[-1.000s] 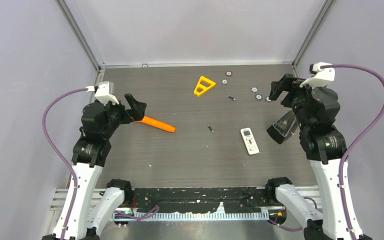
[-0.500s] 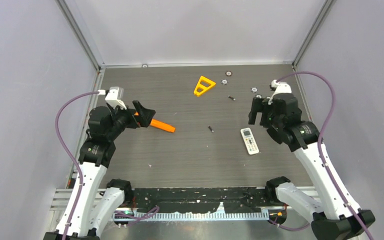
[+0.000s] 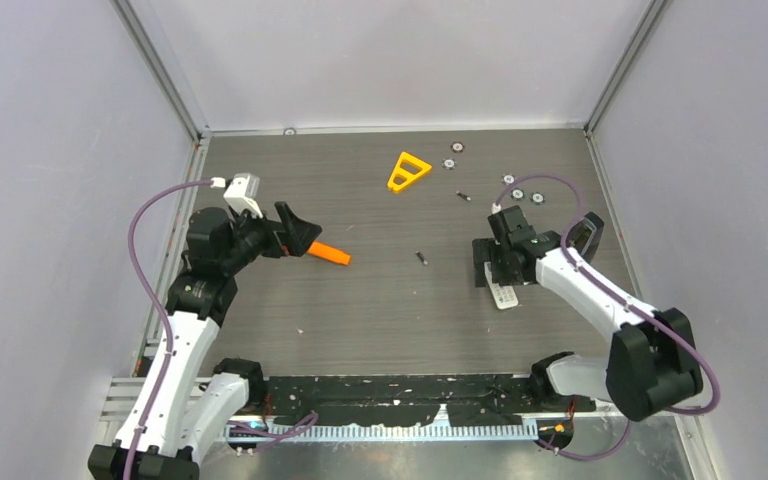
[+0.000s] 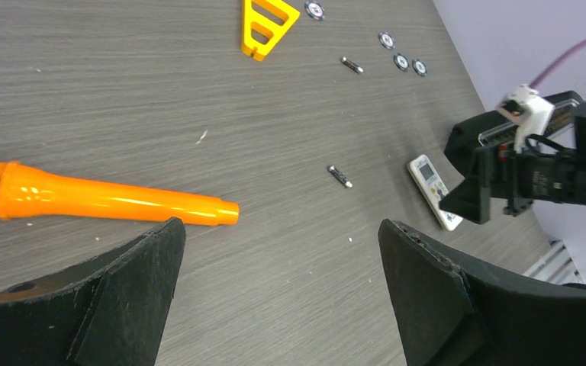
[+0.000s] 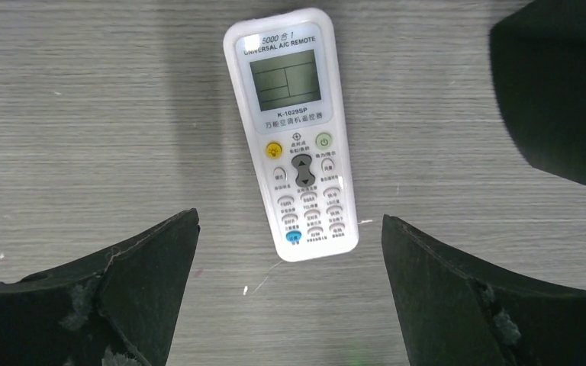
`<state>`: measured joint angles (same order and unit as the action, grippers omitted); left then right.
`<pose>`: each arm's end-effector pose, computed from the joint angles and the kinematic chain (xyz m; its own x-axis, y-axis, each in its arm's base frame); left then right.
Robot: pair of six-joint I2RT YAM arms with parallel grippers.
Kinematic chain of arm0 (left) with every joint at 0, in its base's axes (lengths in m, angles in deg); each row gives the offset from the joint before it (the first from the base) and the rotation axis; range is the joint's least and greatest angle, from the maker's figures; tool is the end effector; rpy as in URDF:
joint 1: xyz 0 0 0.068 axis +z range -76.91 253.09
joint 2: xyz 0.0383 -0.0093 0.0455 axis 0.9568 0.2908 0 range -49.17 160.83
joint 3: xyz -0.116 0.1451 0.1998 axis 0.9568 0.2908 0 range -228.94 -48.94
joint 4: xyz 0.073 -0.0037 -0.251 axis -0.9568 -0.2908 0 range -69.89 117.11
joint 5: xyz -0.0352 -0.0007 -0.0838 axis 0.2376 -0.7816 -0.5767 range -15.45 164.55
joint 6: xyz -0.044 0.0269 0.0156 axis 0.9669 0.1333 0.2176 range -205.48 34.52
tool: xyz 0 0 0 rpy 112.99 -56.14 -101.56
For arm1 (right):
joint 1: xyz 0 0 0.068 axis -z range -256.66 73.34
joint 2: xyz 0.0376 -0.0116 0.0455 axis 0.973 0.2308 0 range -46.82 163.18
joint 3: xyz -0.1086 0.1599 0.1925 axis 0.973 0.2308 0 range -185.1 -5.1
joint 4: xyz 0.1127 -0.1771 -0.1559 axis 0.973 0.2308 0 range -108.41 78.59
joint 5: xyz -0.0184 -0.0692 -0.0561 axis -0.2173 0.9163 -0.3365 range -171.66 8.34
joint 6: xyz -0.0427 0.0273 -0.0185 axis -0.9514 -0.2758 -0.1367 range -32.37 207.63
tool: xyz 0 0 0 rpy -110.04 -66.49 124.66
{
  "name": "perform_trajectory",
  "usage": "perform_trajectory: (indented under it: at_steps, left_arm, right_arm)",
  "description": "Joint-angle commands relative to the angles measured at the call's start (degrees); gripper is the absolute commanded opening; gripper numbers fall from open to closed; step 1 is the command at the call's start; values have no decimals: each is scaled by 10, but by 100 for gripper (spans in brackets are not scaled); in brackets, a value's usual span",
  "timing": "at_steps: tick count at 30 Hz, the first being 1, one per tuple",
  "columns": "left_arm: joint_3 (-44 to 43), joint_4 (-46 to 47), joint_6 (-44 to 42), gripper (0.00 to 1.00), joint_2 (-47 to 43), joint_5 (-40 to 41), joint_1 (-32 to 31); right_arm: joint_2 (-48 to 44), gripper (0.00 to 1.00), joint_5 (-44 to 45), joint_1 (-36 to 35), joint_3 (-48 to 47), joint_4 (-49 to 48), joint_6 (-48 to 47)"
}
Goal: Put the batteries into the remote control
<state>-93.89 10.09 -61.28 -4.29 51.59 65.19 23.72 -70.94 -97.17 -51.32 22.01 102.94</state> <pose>0.1764 -0.0385 0.3290 -0.4668 -0.3163 -0.8258 0.3342 0.8015 -0.4959 0.2145 0.0732 0.2175 -0.8883 -0.0553 -0.4558 -0.0367 0.9981 -0.0495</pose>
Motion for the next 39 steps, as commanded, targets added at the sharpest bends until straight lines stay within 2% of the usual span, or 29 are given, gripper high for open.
perform_trajectory:
  at_steps: [1, 6, 10, 12, 16, 18, 19, 23, 27, 28, 31, 34, 39]
  left_arm:
    - [3, 34, 15, 99, 11, -47, 1]
    - [7, 53, 17, 99, 19, -81, 1]
    - [2, 52, 16, 99, 20, -80, 1]
    - [2, 48, 15, 99, 18, -77, 1]
    - [5, 42, 13, 99, 17, -75, 1]
    - [7, 43, 14, 99, 17, -75, 0]
    - [9, 44, 15, 99, 16, -76, 0]
    - [12, 51, 19, 99, 15, -90, 1]
    - [23, 79, 27, 99, 16, -146, 0]
    - [26, 92, 33, 99, 16, -160, -1]
    - [42, 145, 66, 99, 15, -205, -8]
    - [57, 213, 113, 99, 10, -236, -28]
    - [90, 317, 187, 99, -7, -236, -89]
  right_arm:
    - [40, 96, -9, -2, 11, -52, 13]
    - [130, 100, 10, -1, -2, -49, 43]
    - [168, 92, 11, -1, 1, -65, 61]
    - [171, 85, 6, -1, 5, -74, 68]
    - [158, 54, 3, -1, 8, -82, 76]
    - [146, 41, -8, -1, 7, -88, 75]
    - [133, 39, -16, -1, 7, -95, 73]
    - [76, 33, -105, -2, 6, -128, 59]
    - [25, 31, -277, -3, -4, -179, 59]
    - [19, 31, -347, -5, -5, -191, 66]
    - [0, 30, -465, -22, -13, -269, 100]
    - [-8, 30, -564, -75, -22, -346, 158]
    - [0, 30, -622, -176, -42, -537, 254]
